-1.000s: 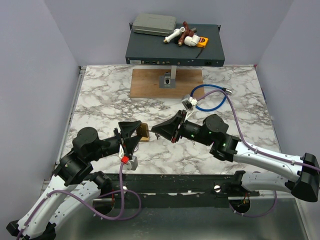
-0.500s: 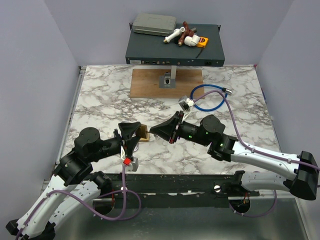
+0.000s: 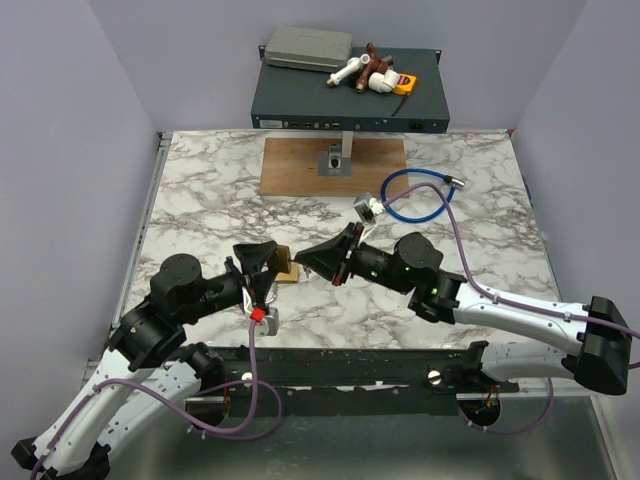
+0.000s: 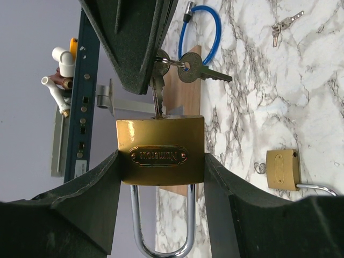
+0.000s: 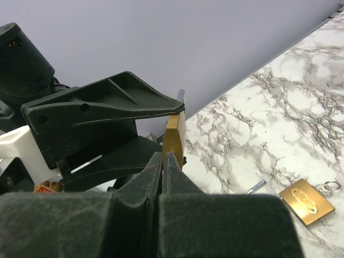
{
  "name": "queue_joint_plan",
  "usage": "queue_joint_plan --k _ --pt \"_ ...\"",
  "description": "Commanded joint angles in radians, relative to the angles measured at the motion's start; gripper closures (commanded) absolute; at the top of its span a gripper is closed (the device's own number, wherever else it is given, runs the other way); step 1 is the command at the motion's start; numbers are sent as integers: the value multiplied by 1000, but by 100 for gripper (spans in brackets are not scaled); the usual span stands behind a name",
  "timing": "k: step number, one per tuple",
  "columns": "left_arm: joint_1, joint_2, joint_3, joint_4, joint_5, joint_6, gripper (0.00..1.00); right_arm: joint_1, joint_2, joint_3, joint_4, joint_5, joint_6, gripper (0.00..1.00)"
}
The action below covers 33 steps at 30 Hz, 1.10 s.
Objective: Unlock with the key
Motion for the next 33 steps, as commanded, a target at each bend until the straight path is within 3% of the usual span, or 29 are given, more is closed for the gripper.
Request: queue_joint_plan --k 1,18,25,29,33 --pt "-13 -5 33 152 50 -14 100 40 49 -7 44 -50 4 99" --pt "-14 -43 27 217 214 -79 100 43 -19 -94 76 -64 8 99" --pt "-19 -1 31 226 197 -70 100 43 -13 -72 45 -64 4 99" --pt "-19 -9 10 218 204 14 100 43 -82 -37 -50 -43 -26 99" --pt "-20 -13 3 217 187 22 100 42 -260 11 -259 49 -85 99"
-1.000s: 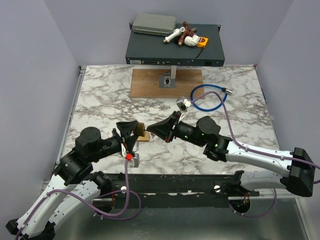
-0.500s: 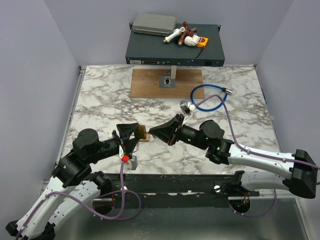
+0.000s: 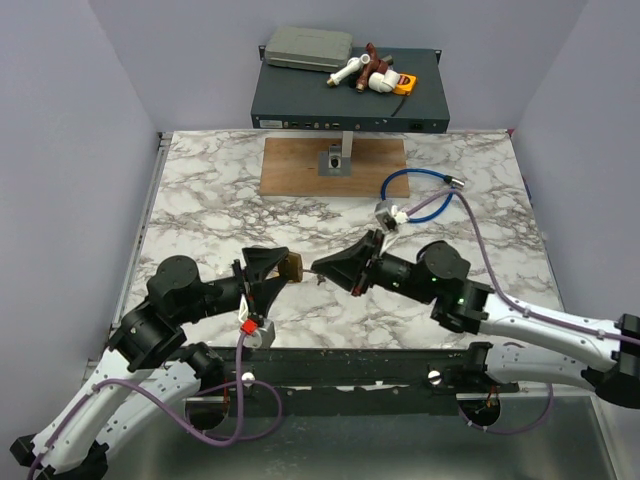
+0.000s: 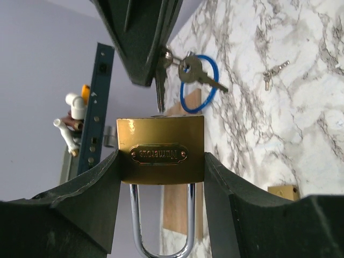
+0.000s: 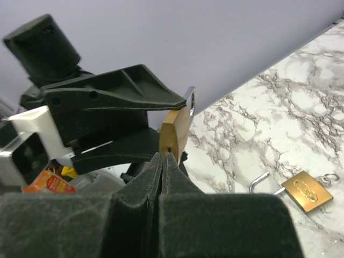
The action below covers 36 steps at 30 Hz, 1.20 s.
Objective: Unlock with the key
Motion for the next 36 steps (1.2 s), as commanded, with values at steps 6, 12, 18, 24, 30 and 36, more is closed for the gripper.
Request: queue_joint_plan --k 6,12,18,24,30,36 --pt "-11 -23 30 208 284 15 100 21 -359 40 -406 141 -84 99" --pt "-14 59 155 209 475 -68 100 21 -406 69 -459 172 -115 99" --pt "-48 93 210 252 566 -132 100 22 -379 73 -430 138 -136 99" --pt "-71 79 224 229 569 -111 100 21 -357 82 -402 109 -140 99" --pt "-85 60 229 227 577 -100 100 22 -335 96 -389 109 -142 99" --pt "-85 48 219 197 559 -58 100 22 -310 110 -378 64 -144 99"
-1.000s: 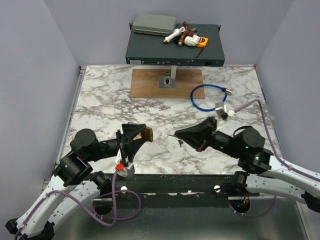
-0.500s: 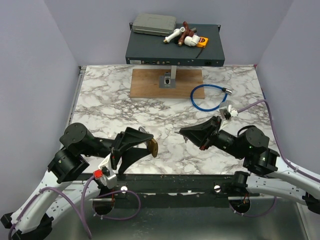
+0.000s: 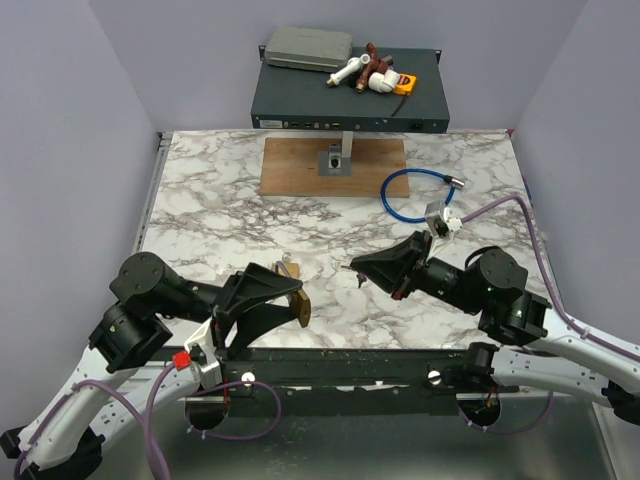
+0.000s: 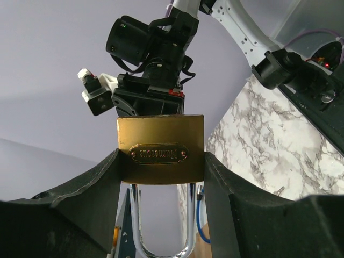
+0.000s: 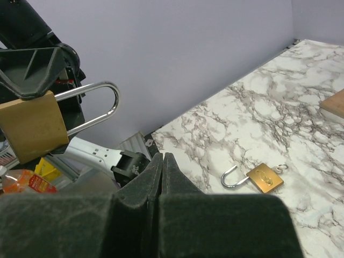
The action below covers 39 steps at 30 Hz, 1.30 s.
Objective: Unlock with the key
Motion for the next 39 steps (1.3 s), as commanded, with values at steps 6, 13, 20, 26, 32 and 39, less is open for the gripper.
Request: queue_joint_plan --k 6,13,20,26,32,39 --pt "-5 -30 -5 -23 -89 186 100 7 36 63 19 -62 -27 99" --pt "-5 -9 -39 -10 -431 232 100 8 50 90 -4 -67 -36 99" --pt "-24 -1 -65 -2 -699 247 100 8 124 162 -46 -57 -67 99" --pt "-63 0 -73 8 -795 265 100 8 183 191 -30 -69 -62 99" --pt "-64 -3 -76 13 -782 244 100 8 210 183 27 -42 -34 99" --pt "-63 -3 -88 25 -780 207 100 7 233 163 109 -17 -28 99"
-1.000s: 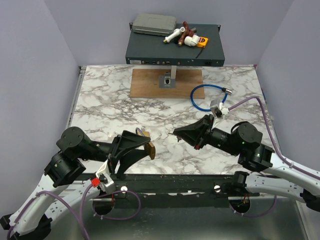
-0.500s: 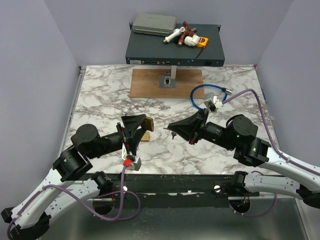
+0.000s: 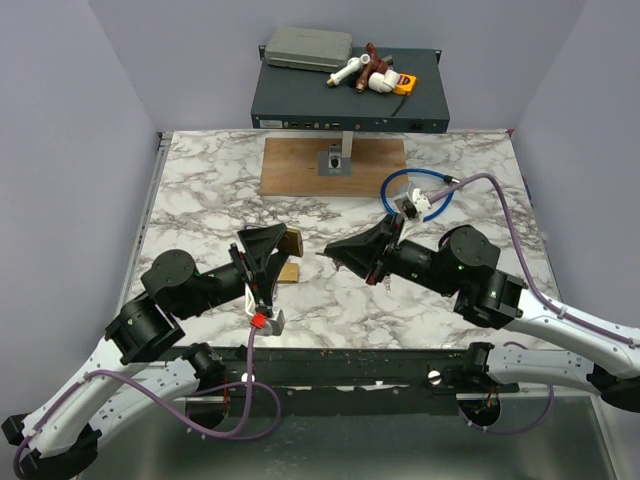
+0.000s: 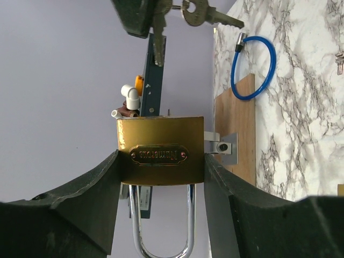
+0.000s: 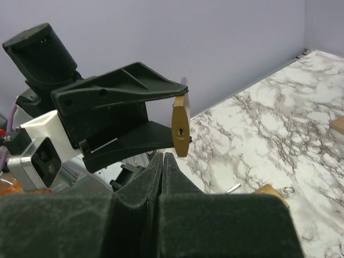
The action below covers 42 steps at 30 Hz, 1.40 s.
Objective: Unlock with the key
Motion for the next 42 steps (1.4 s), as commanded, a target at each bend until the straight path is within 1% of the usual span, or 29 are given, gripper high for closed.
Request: queue_joint_plan --k 1,9,12,19,42 --pt "-6 -13 -6 99 -19 -24 100 8 22 3 82 34 12 99" --pt "-5 -10 0 111 -20 -28 100 8 74 7 125 39 2 99" --pt "-2 -12 3 105 -17 -31 100 8 76 -2 139 68 0 99" --pt "0 -17 5 100 -2 -36 100 8 85 -6 158 78 -7 99" --pt "10 -21 24 87 32 -53 100 8 110 -22 183 74 -11 99"
